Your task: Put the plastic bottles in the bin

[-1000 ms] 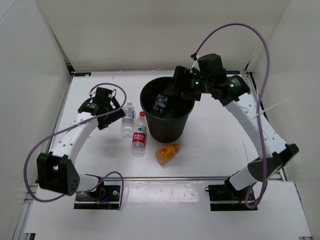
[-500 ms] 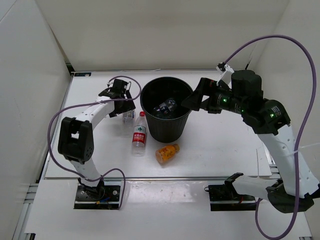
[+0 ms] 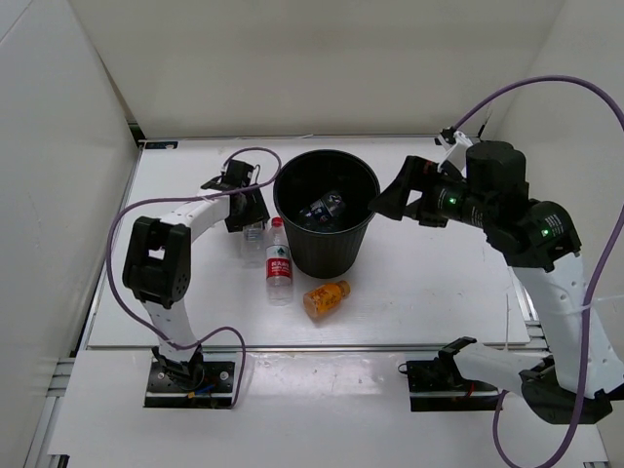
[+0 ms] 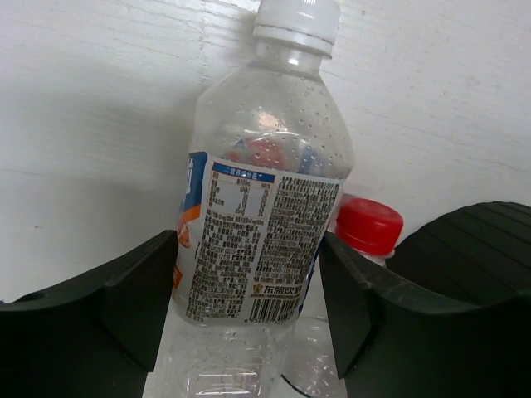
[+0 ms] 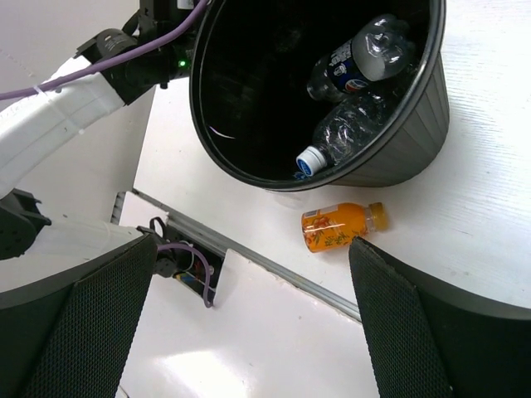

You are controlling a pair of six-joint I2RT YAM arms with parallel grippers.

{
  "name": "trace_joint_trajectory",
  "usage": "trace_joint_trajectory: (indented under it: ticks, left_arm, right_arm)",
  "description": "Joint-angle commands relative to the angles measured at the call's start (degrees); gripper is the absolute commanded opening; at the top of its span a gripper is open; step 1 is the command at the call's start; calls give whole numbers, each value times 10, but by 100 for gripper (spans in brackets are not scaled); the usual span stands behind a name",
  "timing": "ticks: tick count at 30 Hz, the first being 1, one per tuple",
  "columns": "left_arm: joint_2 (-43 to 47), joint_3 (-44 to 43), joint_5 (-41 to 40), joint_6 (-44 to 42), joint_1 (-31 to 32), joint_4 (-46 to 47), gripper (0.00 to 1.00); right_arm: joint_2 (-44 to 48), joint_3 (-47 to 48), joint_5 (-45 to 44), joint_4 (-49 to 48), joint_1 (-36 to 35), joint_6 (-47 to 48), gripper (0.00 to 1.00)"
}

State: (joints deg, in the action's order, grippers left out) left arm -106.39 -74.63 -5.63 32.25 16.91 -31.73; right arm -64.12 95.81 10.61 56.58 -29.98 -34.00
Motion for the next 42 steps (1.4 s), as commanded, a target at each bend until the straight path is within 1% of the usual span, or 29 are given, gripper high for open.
trace_joint_trajectory:
  ticks: [1,3,4,5,7,8,10,11,13,14,17,18,19,20,22,23,25,27,30,32,34,35,36,39,40,42]
  left_arm:
    - [17,41,23,13,-5,-4,73]
    - [64,63,-20,28,-11,-25,71]
    - [86,63,-41,28,-11,-31,64]
    - [133,63,-85,33,-11,-39,64]
    - [173,42,-125,33,-11,-74,64]
    - [202,9,-158,40,-11,-89,64]
    - [231,-19,-177,54,-11,-108,64]
    - [260,-46,-177,54,-11,-108,64]
    - [289,-74,-177,71,-11,-108,64]
    - [308,-104,-159,71,-11,-108,64]
    - [326,-142,-115,77,21,-96,64]
    - [342,-142,-62,77,28,-83,65]
    - [353,-134,-35,77,36,-37,65]
    - [362,-125,-25,86,61,-17,66]
    - [377,-109,-4,86,88,30,66]
    - [377,-109,-3,86,115,39,66]
    - [361,-121,12,75,138,47,66]
    - [342,-135,12,55,169,52,69]
    - [301,-167,46,38,190,64,71]
    - [282,-197,52,30,203,69,73]
    - [251,-226,61,15,228,69,77]
    - [251,-227,42,15,235,69,85]
    - [251,-227,27,24,240,69,100]
    - [289,-233,-35,35,241,69,100]
    - [316,-218,-61,35,241,69,100]
    - [354,-182,-81,39,232,64,100]
  right_arm:
    - [14,-3,2,5,11,12,100]
    - [14,-3,7,10,18,12,100]
    - [14,-3,7,10,18,12,100]
    - [14,-3,7,10,18,12,100]
    - [19,-8,13,10,23,7,100]
    - [19,-8,13,10,23,7,100]
    - [24,-22,19,10,23,2,100]
    - [24,-22,25,10,23,-4,100]
    - [29,-41,25,10,23,-4,100]
    - [35,-47,25,5,23,-10,100]
    - [48,-76,20,5,23,-17,100]
    - [55,-84,20,-2,23,-22,100]
    - [55,-91,20,-8,23,-22,100]
    - [60,-97,20,-9,23,-27,100]
    - [60,-103,20,-9,23,-27,100]
    - [67,-109,20,-9,23,-27,100]
    - [73,-116,13,-14,23,-33,100]
    - [83,-124,13,-14,23,-33,100]
    - [88,-129,8,-14,23,-33,100]
    - [94,-129,8,-14,23,-33,100]
    - [105,-135,3,-9,23,-27,100]
    - [105,-135,3,-9,23,-22,100]
    - [105,-135,3,-9,23,-22,100]
    - [110,-135,-2,11,23,-16,100]
    - [117,-135,-9,11,23,-16,100]
    - [130,-148,-17,11,23,-16,100]
